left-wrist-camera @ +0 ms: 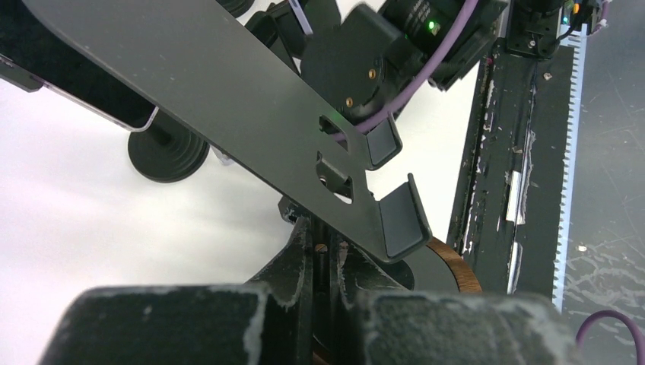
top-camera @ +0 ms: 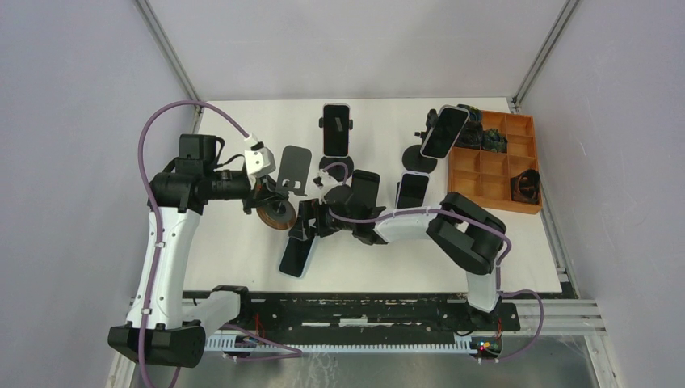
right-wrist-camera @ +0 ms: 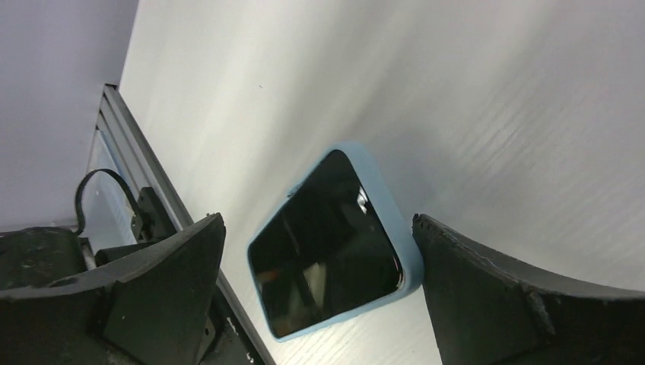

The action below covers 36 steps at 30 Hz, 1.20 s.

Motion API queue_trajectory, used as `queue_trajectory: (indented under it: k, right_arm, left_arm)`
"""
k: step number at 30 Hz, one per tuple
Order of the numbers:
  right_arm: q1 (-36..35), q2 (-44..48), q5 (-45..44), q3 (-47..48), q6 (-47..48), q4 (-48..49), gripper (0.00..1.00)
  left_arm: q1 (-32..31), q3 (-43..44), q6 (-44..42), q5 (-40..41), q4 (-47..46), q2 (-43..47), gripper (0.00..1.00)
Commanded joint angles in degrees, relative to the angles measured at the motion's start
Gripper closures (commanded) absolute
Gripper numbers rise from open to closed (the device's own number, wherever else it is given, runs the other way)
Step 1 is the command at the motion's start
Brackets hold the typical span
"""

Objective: Remove the phone from the phone stand

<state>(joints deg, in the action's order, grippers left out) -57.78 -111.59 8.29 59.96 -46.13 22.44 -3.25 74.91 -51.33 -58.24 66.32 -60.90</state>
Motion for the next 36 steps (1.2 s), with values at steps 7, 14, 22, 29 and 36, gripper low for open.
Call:
queue_trajectory:
  k: [7, 14, 22, 29, 36]
  right_arm:
    - [2.3, 7.0, 3.4, 4.4, 7.0, -6.4, 0.02]
    - [2.0, 9.5, 4.5, 1.1, 8.1, -8.1, 0.02]
    - [-1.5, 9.0, 8.7, -8.8, 1.9, 0.4, 0.07]
    - [-1.7, 3.3, 10.5, -5.6, -0.7, 6.5, 0.09]
    - [-1.7, -1.6, 12.8, -0.3, -1.3, 9.4, 0.12]
  left_arm:
    - [0.3, 3.3, -3.6, -5.0, 1.0, 0.1, 0.98]
    - [0.2, 4.1, -3.7, -5.2, 1.5, 0.0, 0.98]
    - [0.2, 4.6, -4.0, -5.3, 1.5, -0.8, 0.98]
    - [0.1, 4.9, -4.0, -4.6, 1.5, -0.1, 0.98]
    - [0.2, 5.1, -4.9, -4.7, 2.9, 0.1, 0.98]
